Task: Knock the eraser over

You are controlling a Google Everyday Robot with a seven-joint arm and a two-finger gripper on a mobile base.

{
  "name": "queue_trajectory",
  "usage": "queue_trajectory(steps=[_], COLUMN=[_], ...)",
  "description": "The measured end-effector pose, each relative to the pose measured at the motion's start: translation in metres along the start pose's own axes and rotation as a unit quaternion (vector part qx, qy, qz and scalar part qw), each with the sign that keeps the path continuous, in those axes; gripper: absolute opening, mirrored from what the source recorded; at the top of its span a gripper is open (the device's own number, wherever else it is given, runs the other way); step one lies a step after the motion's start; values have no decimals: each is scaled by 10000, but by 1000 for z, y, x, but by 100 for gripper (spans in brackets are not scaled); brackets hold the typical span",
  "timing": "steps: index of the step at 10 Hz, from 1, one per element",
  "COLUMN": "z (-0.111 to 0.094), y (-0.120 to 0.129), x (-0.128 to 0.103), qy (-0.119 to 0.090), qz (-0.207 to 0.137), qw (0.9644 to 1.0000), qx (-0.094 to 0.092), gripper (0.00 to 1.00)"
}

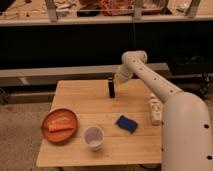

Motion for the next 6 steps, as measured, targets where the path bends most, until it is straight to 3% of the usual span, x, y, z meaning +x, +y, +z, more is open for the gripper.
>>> queue_trajectory(steps=[6], z=[1], y=[5], x=[-1], qy=[-51], qz=[-93], qw=[9999], qx=[-59], gripper=[1])
